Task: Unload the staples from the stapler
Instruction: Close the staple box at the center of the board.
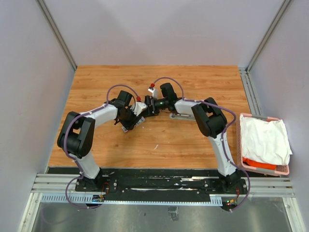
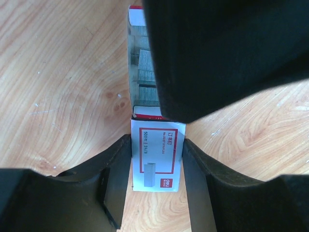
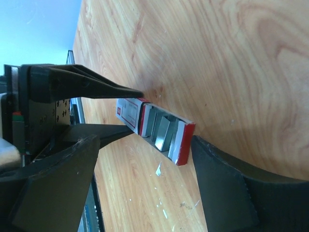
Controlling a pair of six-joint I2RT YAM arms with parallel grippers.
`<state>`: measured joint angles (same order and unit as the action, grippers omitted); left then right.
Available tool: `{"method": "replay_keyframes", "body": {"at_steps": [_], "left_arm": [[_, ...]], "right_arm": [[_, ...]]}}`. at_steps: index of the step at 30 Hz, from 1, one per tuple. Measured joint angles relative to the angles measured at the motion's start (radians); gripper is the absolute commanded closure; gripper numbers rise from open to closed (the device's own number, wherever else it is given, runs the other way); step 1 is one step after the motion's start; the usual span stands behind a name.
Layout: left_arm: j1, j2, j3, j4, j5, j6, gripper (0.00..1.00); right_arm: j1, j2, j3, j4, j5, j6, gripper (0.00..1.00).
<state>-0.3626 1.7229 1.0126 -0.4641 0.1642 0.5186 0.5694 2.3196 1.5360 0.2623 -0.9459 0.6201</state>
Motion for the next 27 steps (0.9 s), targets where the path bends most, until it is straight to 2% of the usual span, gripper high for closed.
{"method": "replay_keyframes", "body": {"at_steps": [7,16,22,27], "left_arm": [[-0.001,-0.002,-0.005,0.013,0.005,0.0,0.5],[-0.001,-0.006,-0.011,0.019,0.005,0.0,0.5],[-0.001,-0.017,-0.026,0.037,0.006,0.002,0.44],[-0.001,-0.023,-0.033,0.048,0.01,0.008,0.44]], "right_arm": [[0.018,-0.003,-0.028,0.023,-0.004,0.016,0.38],[0.019,-0.003,-0.029,0.01,0.011,0.015,0.34],[0.018,-0.01,-0.029,-0.008,0.013,0.011,0.34],[0.018,-0.01,-0.029,-0.023,0.012,0.012,0.34]]}}
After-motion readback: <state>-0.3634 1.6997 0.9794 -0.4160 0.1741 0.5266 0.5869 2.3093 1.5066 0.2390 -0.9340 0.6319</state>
